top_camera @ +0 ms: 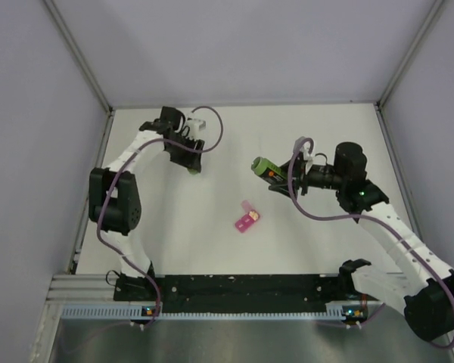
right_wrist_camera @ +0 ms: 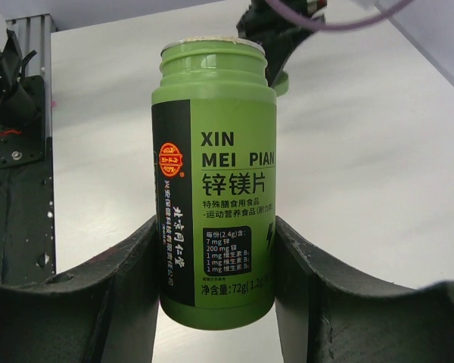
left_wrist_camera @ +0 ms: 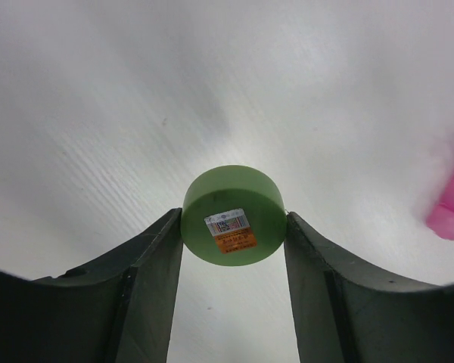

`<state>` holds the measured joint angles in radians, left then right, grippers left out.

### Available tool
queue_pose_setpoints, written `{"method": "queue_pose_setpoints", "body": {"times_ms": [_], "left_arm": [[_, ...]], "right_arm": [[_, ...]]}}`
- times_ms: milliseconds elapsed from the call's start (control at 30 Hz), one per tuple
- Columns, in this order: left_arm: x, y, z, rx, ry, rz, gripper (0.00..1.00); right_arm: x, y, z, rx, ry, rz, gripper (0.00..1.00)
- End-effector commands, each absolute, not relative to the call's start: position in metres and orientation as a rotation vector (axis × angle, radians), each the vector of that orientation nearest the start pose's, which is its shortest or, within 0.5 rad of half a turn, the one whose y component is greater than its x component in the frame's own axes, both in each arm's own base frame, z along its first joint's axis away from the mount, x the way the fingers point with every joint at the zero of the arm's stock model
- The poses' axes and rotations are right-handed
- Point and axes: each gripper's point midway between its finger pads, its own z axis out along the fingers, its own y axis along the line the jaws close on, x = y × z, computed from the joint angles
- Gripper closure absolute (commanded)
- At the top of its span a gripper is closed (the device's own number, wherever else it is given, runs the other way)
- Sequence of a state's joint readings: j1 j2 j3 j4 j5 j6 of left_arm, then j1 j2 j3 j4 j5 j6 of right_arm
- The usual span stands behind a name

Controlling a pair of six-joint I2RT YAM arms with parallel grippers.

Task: Sort the pills into containers
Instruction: Screw the lid of the pill bottle onto the pill bottle.

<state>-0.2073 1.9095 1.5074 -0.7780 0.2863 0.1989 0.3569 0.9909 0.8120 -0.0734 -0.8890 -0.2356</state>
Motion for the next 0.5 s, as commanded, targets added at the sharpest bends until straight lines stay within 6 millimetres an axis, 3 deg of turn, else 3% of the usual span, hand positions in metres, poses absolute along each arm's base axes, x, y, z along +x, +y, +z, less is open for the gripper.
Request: {"method": "queue_pose_setpoints", "body": {"times_ms": [0,167,233,333,467], "left_arm": [[0.380,-0.171,0.201,0.752,2.296,-0.724,0.89],[0.344,-0.209,0.282,0.823,2.053,-1.034,1.00],[0.328,-0.221,0.307,0.872,1.974,-1.119,1.00],[0.305,-0.240,0.334,0.957,1.869,-1.197,1.00],[0.284,-0.266,0.354,1.022,1.777,-1.275,1.00]], "right_arm": [[0.242,0.232,0.275,-1.134,1.401,0.885,1.00],[0.241,0.237,0.275,-1.161,1.411,0.907,1.00],[0.240,0.240,0.275,-1.175,1.406,0.913,1.00],[0.237,0.246,0.276,-1.194,1.396,0.926,1.00],[0.235,0.252,0.282,-1.214,1.372,0.946,1.00]]}}
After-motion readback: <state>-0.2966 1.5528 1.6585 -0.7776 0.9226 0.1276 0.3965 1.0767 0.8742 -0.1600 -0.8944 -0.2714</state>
